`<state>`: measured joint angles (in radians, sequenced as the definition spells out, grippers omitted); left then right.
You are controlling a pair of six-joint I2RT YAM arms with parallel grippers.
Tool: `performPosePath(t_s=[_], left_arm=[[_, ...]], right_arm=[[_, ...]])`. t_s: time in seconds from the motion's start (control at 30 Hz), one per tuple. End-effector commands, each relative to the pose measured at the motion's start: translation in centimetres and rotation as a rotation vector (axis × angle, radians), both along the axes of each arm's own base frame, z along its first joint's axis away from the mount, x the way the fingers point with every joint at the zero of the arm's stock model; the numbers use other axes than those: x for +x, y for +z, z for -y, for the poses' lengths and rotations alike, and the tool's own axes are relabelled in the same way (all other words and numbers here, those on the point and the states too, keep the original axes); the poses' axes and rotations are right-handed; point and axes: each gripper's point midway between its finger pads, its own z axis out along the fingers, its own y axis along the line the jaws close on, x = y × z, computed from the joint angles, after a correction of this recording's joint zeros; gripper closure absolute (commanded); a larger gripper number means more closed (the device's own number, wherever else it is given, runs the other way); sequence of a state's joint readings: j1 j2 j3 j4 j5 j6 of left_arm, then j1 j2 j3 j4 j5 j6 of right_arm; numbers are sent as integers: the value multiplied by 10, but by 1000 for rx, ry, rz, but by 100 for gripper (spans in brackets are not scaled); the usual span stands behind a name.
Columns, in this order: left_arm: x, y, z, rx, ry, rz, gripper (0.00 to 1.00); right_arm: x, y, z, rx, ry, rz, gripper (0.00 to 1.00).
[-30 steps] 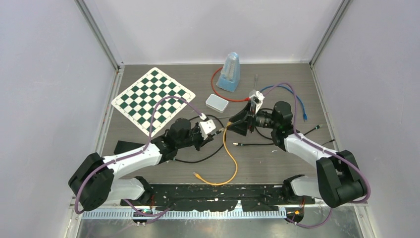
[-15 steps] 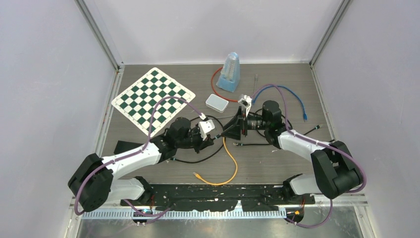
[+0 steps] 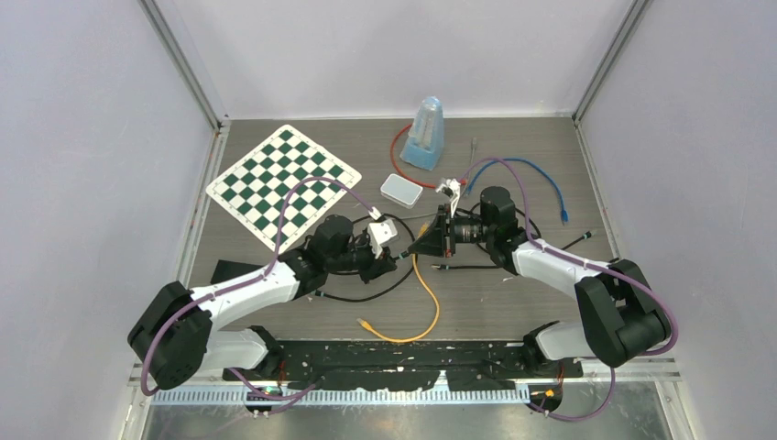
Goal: Insert the plug into the switch port
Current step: Pick up the connector from the center of the board.
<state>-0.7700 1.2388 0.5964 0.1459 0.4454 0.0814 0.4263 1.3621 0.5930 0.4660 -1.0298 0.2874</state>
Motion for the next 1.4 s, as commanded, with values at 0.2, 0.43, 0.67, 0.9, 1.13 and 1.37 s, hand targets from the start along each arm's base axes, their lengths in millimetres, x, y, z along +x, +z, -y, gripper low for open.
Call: performPosePath(t_s=[0.2,0.43,0.67,0.9,1.13,1.37], left_arm=[[34,49,4,-33,58,271,55],[35,68,14,-59,-12,558,56],[40,73,19,-60,-25,627,58],[42,70,22,-50,-34,625,65],[48,65,21,-19,-22,623,67],[48,69,22,-23,-21,618,90]], right_arm=[[27,35,-6,83,-199,-170,95],[32,36,-5,79,-265,-315,95],[34,40,-5,85,-301,-372,95],[33,44,-5,91,-299,-368,95],[32,45,-5,93,-291,-364,95],[32,43,-5,83,-292,-363,95]])
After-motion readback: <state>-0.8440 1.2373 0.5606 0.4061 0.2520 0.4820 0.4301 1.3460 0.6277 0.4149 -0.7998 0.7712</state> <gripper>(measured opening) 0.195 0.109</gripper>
